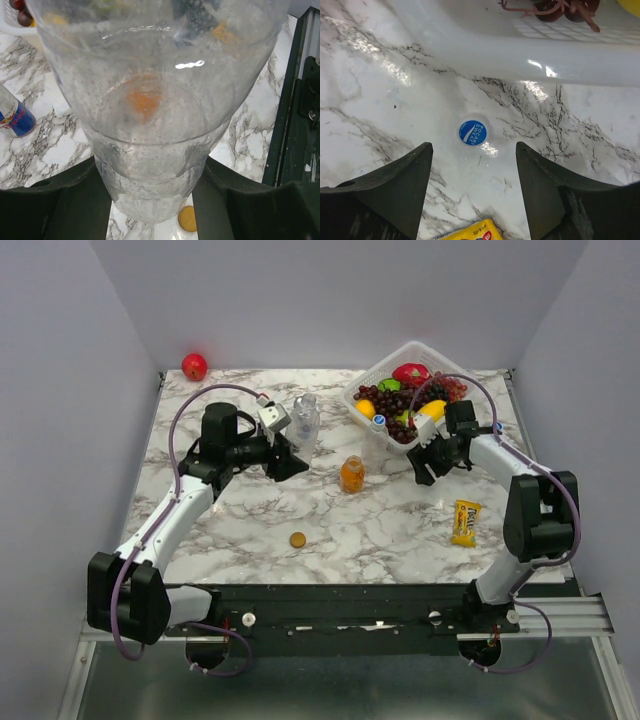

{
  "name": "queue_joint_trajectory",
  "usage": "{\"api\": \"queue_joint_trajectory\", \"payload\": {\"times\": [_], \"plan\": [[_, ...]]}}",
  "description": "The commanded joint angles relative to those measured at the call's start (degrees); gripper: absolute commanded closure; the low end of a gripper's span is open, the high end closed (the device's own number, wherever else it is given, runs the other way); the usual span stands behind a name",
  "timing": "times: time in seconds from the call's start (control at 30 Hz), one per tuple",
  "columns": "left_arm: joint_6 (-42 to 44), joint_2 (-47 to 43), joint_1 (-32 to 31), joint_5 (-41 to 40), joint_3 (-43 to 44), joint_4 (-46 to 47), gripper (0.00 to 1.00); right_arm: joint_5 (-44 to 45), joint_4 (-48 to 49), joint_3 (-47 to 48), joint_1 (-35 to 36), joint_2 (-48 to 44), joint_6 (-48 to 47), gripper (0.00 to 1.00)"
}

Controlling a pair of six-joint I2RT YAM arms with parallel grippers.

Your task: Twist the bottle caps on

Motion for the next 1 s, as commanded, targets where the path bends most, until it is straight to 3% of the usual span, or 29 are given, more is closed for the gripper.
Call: {"api": "queue_joint_trajectory", "payload": {"times": [0.0, 0.63, 0.97], "plan": [[-1.1, -1.9, 1.2, -0.6, -1.1, 1.6, 1.0, 3.3, 2.5, 1.1, 0.0, 3.5, 3.6, 0.25], [-3.9, 0.1, 1.6, -0.3, -2.5, 5.9, 1.0, 3.5, 5.0, 2.0, 0.5, 8.7, 5.7, 0.35], [-3.9, 0.7, 1.6, -0.4, -2.2, 6.4, 1.0, 2.0, 2.9, 2.1, 0.9, 8.9, 5.1, 0.48]]}}
